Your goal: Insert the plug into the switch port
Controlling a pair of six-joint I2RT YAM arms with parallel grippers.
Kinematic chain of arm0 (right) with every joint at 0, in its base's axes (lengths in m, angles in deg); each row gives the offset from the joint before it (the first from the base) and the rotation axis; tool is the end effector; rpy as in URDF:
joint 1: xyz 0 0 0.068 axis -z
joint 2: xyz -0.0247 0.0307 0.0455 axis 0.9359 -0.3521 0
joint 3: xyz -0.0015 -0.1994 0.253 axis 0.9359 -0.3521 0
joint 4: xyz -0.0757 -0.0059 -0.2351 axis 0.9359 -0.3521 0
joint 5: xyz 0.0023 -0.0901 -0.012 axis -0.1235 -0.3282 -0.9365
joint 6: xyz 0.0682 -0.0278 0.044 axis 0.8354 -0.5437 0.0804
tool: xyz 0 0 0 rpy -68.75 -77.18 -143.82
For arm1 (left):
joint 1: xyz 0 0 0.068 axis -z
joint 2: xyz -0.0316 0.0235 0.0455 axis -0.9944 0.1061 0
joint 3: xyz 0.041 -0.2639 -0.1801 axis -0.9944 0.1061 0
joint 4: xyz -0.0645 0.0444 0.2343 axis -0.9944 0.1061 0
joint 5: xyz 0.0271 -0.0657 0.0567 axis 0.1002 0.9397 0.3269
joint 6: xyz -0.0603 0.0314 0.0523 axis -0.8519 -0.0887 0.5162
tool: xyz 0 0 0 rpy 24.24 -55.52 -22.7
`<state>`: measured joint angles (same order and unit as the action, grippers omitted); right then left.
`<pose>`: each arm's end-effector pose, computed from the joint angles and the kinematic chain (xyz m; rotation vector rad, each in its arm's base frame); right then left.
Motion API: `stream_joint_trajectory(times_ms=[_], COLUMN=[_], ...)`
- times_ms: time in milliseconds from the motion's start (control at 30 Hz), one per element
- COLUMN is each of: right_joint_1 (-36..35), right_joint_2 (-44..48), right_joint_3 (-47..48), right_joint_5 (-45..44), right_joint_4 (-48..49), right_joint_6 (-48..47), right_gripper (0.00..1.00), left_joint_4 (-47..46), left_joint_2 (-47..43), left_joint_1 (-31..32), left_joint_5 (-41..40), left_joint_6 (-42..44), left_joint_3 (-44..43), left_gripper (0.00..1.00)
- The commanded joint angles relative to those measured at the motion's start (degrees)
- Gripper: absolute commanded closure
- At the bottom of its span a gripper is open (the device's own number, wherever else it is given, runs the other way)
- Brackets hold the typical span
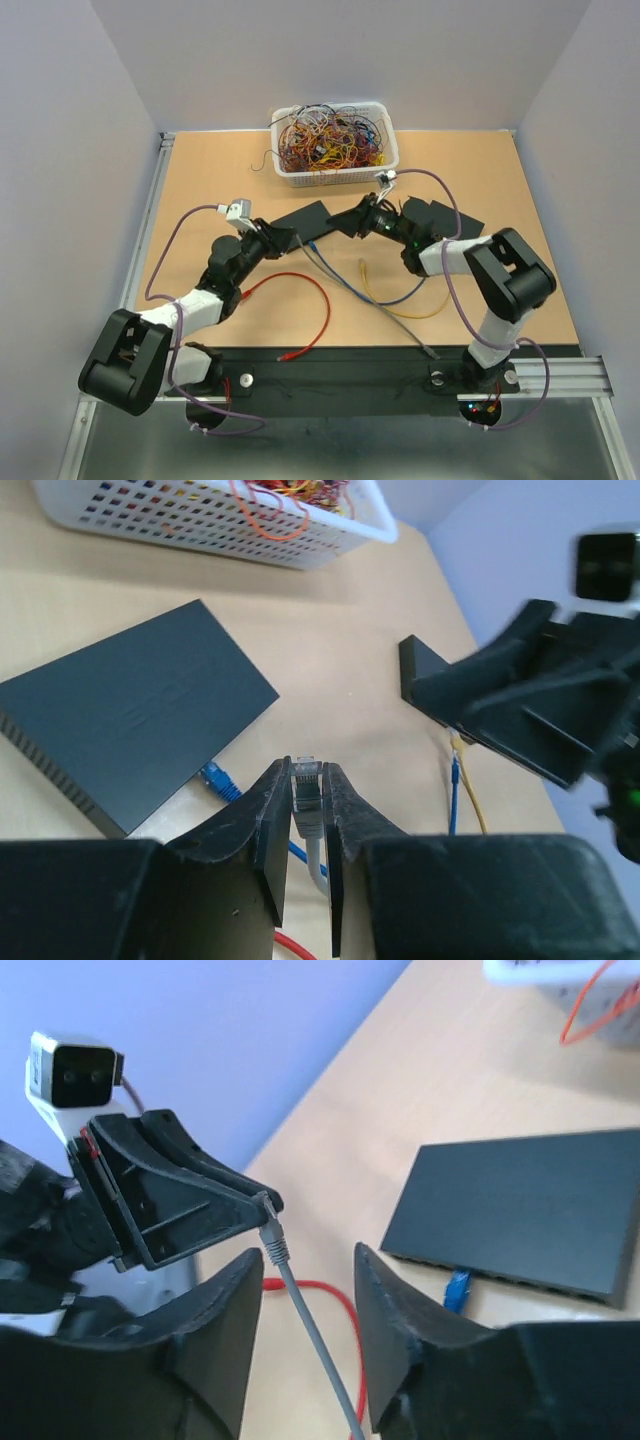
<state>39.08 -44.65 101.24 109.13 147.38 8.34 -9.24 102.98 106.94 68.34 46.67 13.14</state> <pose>0.3084 0.2271 0.2770 -0.3561 1.6582 1.3789 0.2191 -0.1094 0.2744 -0.0242 1.6163 -0.9709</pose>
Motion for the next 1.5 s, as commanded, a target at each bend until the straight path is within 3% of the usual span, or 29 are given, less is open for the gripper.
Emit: stream_joint_trajectory(times_ms=[0,33,67,100,233,500,600,833,1000,1467], right_joint_1=[2.08,2.35,2.62,2.62,2.45,1.48,1.04,0.25,-0.02,-1.42], right_joint_2=[-9.31,-14.74,-17.75,-19.26,-19.19,-16.02,-16.98,-16.82,-16.46,-16.72], right_joint_3=[1.45,2.42,3.56,5.49,4.98,4.63,5.33,4.98,4.19,4.28], right_joint_5=[18.40,20.07,22.61,23.33,23.25,24.22,24.75,26.77,27.56,28.00], right_joint_4=[32.00,38.73,45.06,44.95,44.95,44.86,44.86,44.86,44.86,44.78], right_joint_6=[22.29,32.33,36.26,37.43,35.34,33.32,33.14,31.38,29.98,29.27], right_gripper=[0.55,0.56,0.56,0.59,0.60,0.35,0.33,0.35,0.42,0.45], left_joint_4=[-19.49,-21.97,-24.61,-30.72,-42.80,-56.52,-59.69,-61.72,-58.39,-53.90], left_joint_2=[1.00,2.75,3.72,4.78,10.40,20.43,21.92,20.35,17.45,13.93], left_joint_1=[-0.44,-0.53,-0.61,-0.61,-0.61,-0.79,-0.88,-0.88,-1.67,-1.93], left_joint_5=[6.39,7.79,9.11,11.56,17.20,22.92,23.80,24.86,25.38,24.42], left_joint_6=[3.51,3.33,2.90,1.76,-1.85,-7.82,-10.02,-11.69,-11.08,-11.17], left_joint_3=[2.09,2.96,3.40,4.02,4.90,3.67,3.67,3.85,3.06,0.68], left_gripper=[1.00,1.00,1.00,1.00,1.00,1.00,1.00,1.00,1.00,1.00])
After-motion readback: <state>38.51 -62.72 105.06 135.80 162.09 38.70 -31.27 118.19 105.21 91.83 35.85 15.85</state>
